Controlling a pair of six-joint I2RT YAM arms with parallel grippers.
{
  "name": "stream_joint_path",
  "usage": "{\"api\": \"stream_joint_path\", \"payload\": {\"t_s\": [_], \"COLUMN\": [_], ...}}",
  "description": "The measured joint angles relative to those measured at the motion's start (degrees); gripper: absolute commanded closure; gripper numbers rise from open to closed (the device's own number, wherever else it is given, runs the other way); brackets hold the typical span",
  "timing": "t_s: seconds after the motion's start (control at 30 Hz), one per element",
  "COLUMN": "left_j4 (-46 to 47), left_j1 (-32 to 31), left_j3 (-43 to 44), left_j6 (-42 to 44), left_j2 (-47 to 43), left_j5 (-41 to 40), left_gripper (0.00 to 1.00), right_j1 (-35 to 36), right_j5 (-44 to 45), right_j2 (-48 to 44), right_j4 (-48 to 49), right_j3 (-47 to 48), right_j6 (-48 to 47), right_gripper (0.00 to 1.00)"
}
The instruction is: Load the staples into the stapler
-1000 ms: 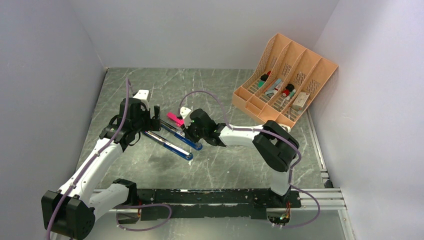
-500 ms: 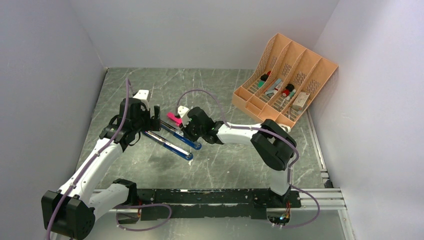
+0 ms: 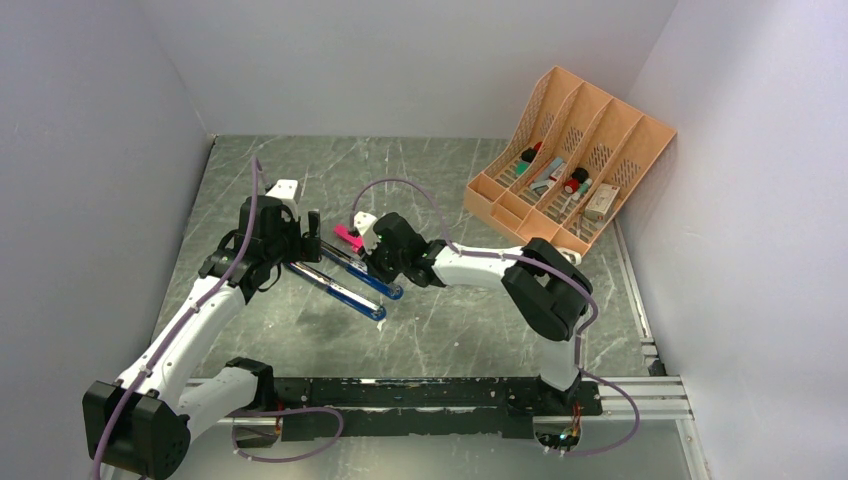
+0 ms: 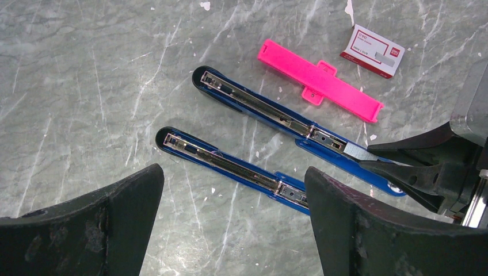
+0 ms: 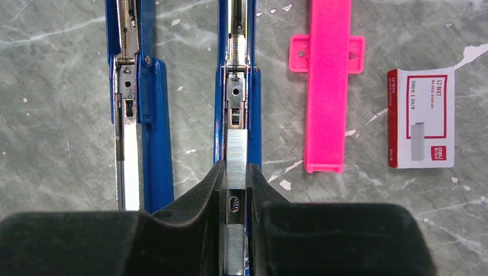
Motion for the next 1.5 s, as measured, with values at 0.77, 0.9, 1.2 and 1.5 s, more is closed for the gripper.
{"api": "stream_joint_path", "payload": {"t_s": [0.77,0.9,1.2,1.5], "left_j4": [0.0,0.0,0.0,0.0], "left_j1": [0.0,0.0,0.0,0.0], "left_j3": [0.0,0.0,0.0,0.0], "left_j6": [0.0,0.0,0.0,0.0], "left_j2": [0.0,0.0,0.0,0.0], "left_j5": [0.0,0.0,0.0,0.0], "left_gripper": [0.04,0.04,0.04,0.04], "right_j1": [0.0,0.0,0.02,-0.11], "right_j5": [-0.37,-0.42,-0.13,0.7], "right_j2": [-3.08,-5.07,-6.56,-3.69], "right_j4": [0.28,2.14,6.95,6.69], "right_j3": [-3.54,-5.49,-6.38,-6.1], "right_j6": [-0.15,0.22,2.01,4.59], "right_gripper": [0.67,0.66,0.65,0.69]}}
